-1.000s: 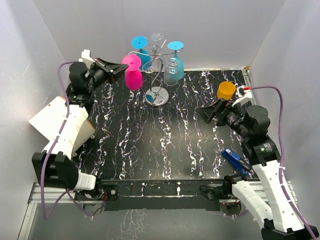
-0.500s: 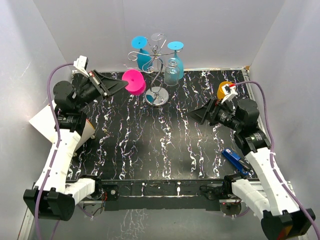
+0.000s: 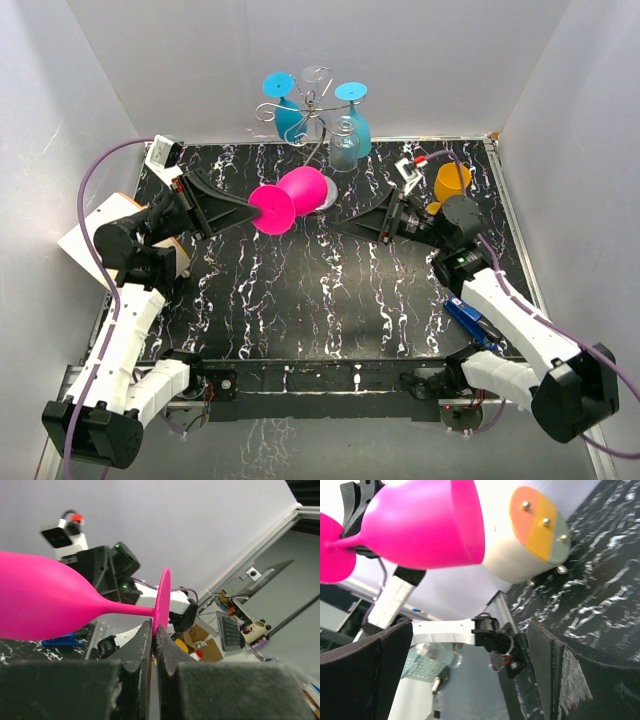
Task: Take the wine glass off the wine glass rack
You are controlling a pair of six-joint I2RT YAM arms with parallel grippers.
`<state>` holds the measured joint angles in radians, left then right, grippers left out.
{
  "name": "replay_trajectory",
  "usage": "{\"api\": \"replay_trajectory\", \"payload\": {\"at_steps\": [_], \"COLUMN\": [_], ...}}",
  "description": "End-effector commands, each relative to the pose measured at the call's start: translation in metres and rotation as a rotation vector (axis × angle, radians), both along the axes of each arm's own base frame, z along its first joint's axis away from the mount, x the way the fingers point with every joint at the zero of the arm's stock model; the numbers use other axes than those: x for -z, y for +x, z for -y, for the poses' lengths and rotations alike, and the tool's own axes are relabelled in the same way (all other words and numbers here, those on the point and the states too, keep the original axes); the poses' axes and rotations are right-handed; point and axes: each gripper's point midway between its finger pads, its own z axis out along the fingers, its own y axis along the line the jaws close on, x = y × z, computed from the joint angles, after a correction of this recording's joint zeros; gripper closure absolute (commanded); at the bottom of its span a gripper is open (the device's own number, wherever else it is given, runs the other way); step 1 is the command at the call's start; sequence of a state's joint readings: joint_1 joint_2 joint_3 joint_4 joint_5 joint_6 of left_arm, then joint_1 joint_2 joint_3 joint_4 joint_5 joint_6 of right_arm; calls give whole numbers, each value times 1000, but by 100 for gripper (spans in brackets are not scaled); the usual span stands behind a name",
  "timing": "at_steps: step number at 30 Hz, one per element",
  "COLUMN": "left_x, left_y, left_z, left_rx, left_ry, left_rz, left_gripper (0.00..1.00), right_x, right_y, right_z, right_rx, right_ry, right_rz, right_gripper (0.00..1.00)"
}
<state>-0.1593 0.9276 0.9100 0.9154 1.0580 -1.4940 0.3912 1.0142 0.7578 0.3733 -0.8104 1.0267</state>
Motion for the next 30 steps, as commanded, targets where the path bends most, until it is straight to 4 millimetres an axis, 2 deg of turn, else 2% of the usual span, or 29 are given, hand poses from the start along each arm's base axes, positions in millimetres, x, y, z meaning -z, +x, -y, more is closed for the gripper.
{"api": "replay_trajectory", "payload": {"at_steps": [1, 7, 12, 16, 20, 30], "left_x": [-25, -26, -25, -25, -23, -8], "left_y": [-45, -59, -66, -69, -68, -51], "left_z": [-3, -3, -2, -2, -2, 2], "left_rx": [85, 114, 126, 141, 150, 145], "left_ry": [-54, -60, -59, -65, -60, -58], "left_rz": [150, 161, 173, 185, 184, 132], "left_gripper": [100, 100, 100, 100, 100, 100], "right_x": [-71, -113, -135, -149, -160, -172], "right_y": [-10, -23, -34, -53, -73, -109], "right_z": [-20, -19, -11, -10, -4, 17], "right_rx": [-76, -119, -91, -161, -235, -322], "right_ry": [166, 276, 327, 385, 457, 583], "right_rz": [139, 233, 292, 315, 322, 275], "right_gripper": [1, 4, 4, 18, 27, 60]}}
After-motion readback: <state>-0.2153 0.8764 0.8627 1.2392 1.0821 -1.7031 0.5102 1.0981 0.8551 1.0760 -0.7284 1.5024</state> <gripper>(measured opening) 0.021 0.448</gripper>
